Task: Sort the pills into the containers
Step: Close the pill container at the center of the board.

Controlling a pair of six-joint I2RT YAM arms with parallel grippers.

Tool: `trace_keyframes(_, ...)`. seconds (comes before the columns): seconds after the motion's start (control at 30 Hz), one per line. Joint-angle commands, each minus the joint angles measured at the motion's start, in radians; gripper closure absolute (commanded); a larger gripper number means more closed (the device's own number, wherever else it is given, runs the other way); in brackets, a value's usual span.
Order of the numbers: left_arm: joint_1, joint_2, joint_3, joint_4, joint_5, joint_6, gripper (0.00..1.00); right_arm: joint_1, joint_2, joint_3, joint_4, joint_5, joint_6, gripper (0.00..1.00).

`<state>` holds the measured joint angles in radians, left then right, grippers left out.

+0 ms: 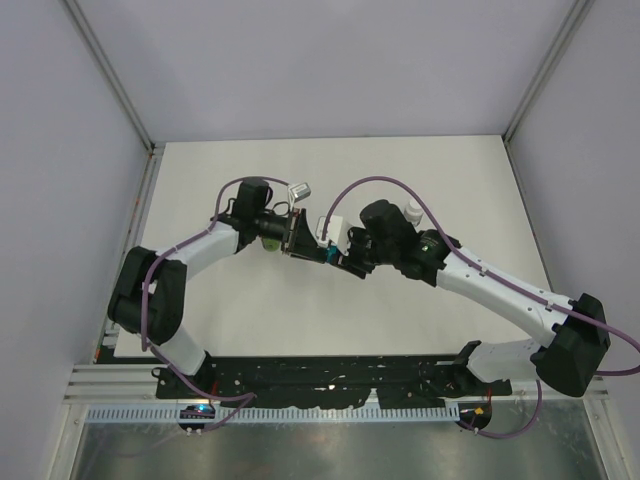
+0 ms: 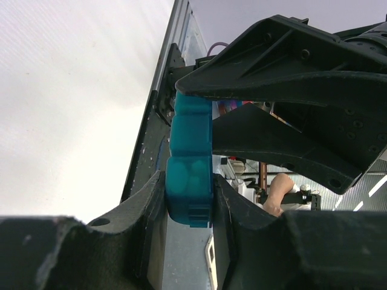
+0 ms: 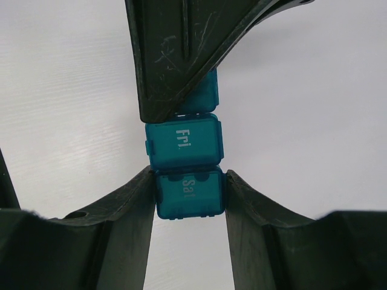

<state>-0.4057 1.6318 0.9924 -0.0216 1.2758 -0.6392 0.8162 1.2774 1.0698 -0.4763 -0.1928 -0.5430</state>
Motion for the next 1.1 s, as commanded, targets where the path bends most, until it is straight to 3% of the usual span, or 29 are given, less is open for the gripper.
trace_keyframes(0.0, 0.002, -0.038, 0.000, -0.020, 0.011, 0.035, 0.70, -0.008, -0.009, 0.047, 0.044, -0.011, 0.011, 0.94)
trace_keyframes(0.13, 0.002, -0.027, 0.003, -0.023, 0.013, 0.033, 0.84, -0.008, -0.006, 0.051, 0.044, -0.016, 0.012, 0.94)
trace_keyframes(0.2, 0.002, -0.020, 0.006, -0.014, 0.013, 0.024, 1.00, -0.008, -0.003, 0.056, 0.039, -0.017, 0.014, 0.95)
trace_keyframes(0.47, 0.002, -0.032, -0.063, 0.205, 0.014, -0.129, 1.00, -0.008, 0.013, 0.064, 0.042, -0.033, 0.023, 0.95)
trace_keyframes(0.57, 0.002, -0.046, -0.107, 0.406, 0.039, -0.295, 1.00, -0.008, 0.020, 0.064, 0.042, -0.037, 0.023, 0.93)
trace_keyframes(0.6, 0.002, -0.050, -0.113, 0.446, 0.039, -0.321, 1.00, -0.006, 0.020, 0.061, 0.042, -0.039, 0.025, 0.87)
trace_keyframes(0.7, 0.002, -0.064, -0.120, 0.479, 0.042, -0.349, 1.00, -0.008, 0.023, 0.061, 0.042, -0.034, 0.028, 0.82)
trace_keyframes(0.77, 0.002, -0.069, -0.127, 0.505, 0.042, -0.369, 1.00, -0.008, 0.025, 0.059, 0.044, -0.030, 0.026, 0.73)
trace_keyframes(0.87, 0.002, -0.070, -0.130, 0.515, 0.039, -0.376, 1.00, -0.008, 0.028, 0.056, 0.039, -0.022, 0.028, 0.52)
trace_keyframes(1.07, 0.002, -0.067, -0.130, 0.525, 0.042, -0.382, 1.00, -0.008, 0.028, 0.053, 0.039, -0.016, 0.028, 0.32)
